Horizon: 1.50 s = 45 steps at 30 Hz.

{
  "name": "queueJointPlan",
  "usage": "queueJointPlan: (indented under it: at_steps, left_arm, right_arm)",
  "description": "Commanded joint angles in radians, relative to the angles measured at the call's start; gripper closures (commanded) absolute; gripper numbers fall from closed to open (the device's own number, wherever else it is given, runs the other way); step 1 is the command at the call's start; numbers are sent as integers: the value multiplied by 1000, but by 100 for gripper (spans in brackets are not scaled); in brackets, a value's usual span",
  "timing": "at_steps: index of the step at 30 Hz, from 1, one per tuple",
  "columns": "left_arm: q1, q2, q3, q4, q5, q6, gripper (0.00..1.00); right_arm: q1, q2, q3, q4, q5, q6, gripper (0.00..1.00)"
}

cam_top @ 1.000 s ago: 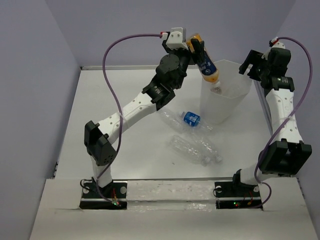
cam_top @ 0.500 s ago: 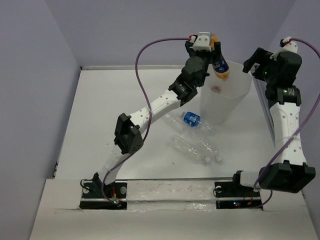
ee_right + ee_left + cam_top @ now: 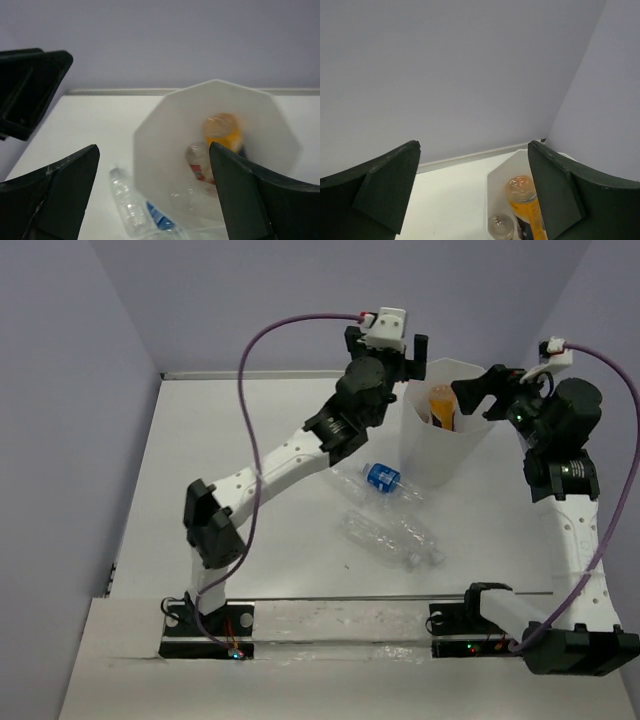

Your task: Put the plastic bottles in the bin

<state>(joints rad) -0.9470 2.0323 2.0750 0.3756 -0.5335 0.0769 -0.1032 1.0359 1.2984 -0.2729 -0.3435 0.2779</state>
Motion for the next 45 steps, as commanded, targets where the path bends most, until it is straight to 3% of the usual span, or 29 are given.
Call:
queueJointPlan:
  at_steps: [1,3,4,6,11,14,23,36,39,45]
  left_arm:
    - [19,-432,-293,-62,-82,-165,1]
    - [31,-556,-486,-87,-85,-260,1]
    - [39,-614,-677,-113,-82,-355,1]
    - [79,-774,-909,-171,-68,-469,1]
    - [155,-1076,-1306,-404,-17,-737,1]
    - [160,-1230,-1433,-452,-13,-815,2]
    - [162,-1396,-1552,-468,92,-819,2]
    - [162,-1590,-1676,-406,176,-824,2]
    - [162,-1613,-1688,-408,185,-827,2]
    - [162,-1646,-1699,-412,187,-830,2]
  right_arm:
    - [207,25,-5,77,-272,-64,4]
    - [302,58,19,20,-243,-117,5]
    - [344,75,33,-3,-226,-134,5]
    - [450,118,33,-40,-157,-166,5]
    - [682,251,55,-126,36,-227,5]
    - [724,380,88,-158,109,-229,3]
    - [724,800,274,-250,287,-290,0]
    - [767,1085,456,-307,316,-249,5]
    - [787,1130,484,-307,327,-238,11]
    - [820,1159,539,-307,374,-229,51]
